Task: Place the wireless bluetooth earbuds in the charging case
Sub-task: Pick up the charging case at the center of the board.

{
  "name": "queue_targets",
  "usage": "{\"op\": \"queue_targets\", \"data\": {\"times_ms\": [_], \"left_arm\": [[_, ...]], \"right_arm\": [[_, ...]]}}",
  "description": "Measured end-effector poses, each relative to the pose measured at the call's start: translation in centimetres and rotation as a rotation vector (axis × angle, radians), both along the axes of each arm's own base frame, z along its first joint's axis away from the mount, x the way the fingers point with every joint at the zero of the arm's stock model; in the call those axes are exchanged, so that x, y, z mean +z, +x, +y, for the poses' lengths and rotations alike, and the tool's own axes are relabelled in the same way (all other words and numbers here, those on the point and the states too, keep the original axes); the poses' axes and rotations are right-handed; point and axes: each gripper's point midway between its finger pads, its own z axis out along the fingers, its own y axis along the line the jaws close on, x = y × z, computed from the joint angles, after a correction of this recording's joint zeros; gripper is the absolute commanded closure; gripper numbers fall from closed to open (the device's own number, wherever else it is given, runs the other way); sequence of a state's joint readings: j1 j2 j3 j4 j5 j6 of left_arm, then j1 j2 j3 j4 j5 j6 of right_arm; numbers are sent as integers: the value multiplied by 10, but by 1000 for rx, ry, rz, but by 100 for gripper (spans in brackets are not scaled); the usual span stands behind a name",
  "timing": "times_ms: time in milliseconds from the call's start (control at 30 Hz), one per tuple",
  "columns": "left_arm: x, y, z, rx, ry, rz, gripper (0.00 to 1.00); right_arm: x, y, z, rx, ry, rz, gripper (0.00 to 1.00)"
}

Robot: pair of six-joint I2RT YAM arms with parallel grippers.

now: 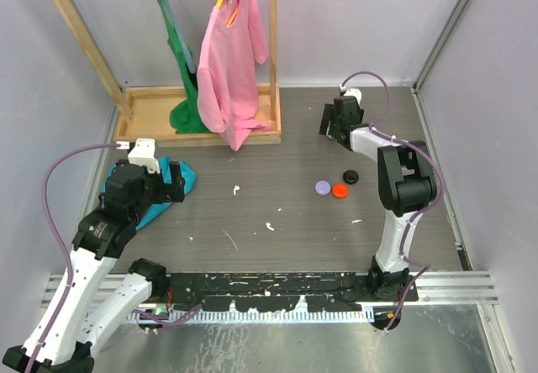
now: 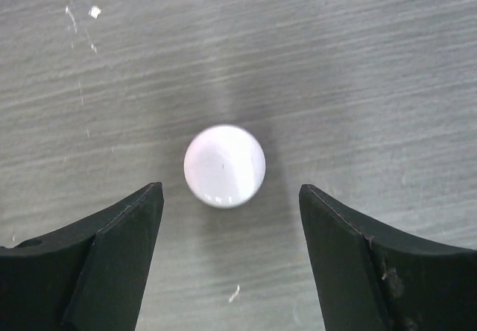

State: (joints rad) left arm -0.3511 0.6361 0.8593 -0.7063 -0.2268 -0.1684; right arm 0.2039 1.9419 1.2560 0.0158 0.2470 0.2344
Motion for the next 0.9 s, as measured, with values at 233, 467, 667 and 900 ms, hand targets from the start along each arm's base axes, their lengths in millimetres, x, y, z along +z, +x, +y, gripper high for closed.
{"op": "queue_targets", "data": {"times_ms": [233, 467, 667, 900], "left_arm": [[0, 1, -1, -4, -3, -2, 2], [-2, 0, -3, -12, -6, 4, 2], [-3, 0, -3, -18, -16, 0, 2], [-1, -2, -7, -37, -34, -8, 2]], "right_arm": [[-15, 25, -2, -45, -7, -2, 24], [-38, 24, -4, -74, -5, 35, 34], [-38, 25, -4, -80, 0, 31, 47], [-38, 21, 0, -60, 7, 16, 51]]}}
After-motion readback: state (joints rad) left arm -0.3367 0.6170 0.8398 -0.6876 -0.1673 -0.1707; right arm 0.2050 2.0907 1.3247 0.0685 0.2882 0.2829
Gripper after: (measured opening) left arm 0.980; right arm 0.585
